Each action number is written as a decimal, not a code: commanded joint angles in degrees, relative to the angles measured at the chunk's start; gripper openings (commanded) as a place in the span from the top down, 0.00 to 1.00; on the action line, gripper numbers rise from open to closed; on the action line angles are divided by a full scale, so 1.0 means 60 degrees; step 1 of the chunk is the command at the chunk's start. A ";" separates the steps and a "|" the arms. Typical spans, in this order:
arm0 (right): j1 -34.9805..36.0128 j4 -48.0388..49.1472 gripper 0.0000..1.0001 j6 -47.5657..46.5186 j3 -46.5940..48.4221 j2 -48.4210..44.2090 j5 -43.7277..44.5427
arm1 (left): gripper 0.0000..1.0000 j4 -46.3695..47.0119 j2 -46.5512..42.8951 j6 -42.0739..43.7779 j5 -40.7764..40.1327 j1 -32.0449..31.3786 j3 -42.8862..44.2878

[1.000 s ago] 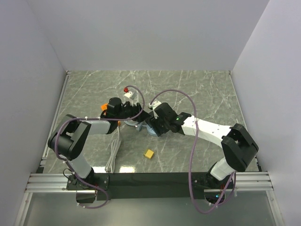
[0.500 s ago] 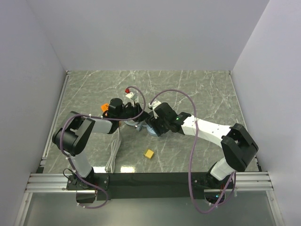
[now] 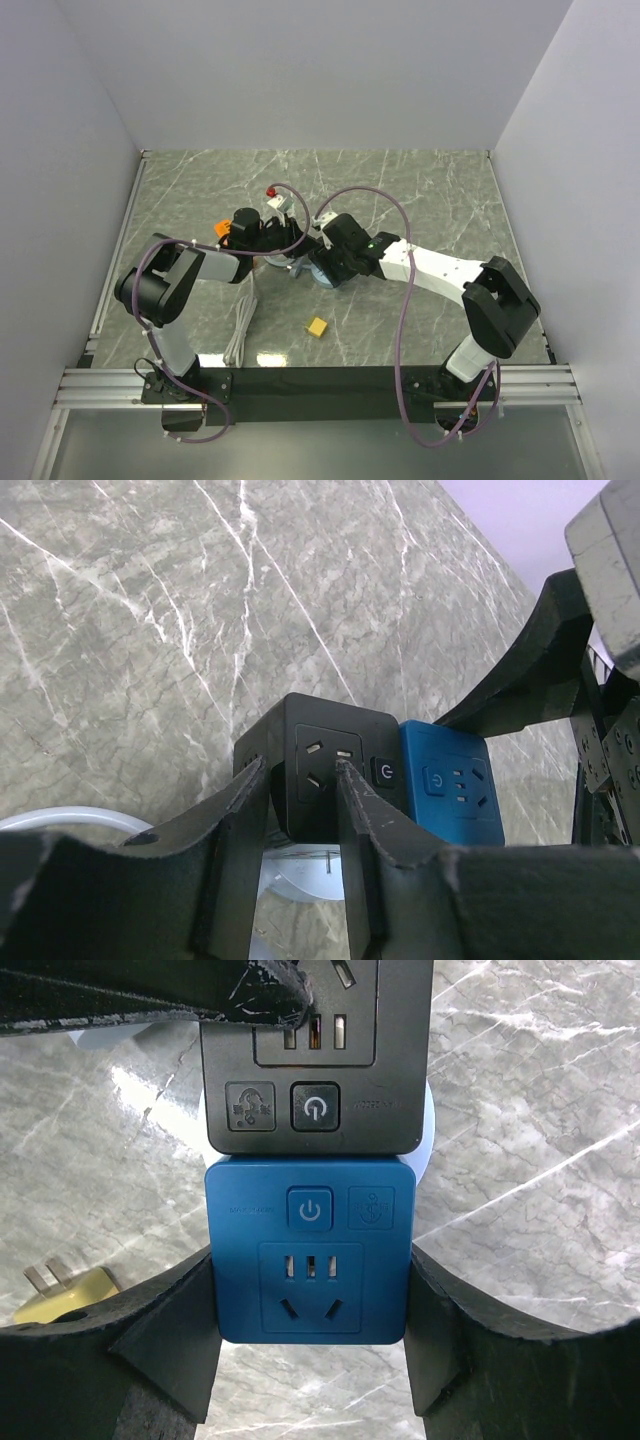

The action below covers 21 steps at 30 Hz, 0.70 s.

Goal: Insert the plug

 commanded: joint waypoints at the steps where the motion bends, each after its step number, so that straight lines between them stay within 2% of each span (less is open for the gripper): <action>1: 0.0053 -0.0313 1.00 0.0499 -0.0688 0.0845 -0.1030 | 0.63 -0.0168 0.0194 0.0178 0.0262 -0.0072 0.0071; 12: 0.0112 -0.0488 1.00 0.1012 -0.1113 0.0918 -0.1221 | 0.66 -0.0212 0.0122 0.0134 0.0307 -0.0072 0.0056; 21: 0.0083 -0.0385 1.00 0.1115 -0.0967 0.0290 -0.0812 | 0.64 -0.0330 0.0063 0.0076 0.0131 -0.0072 -0.0031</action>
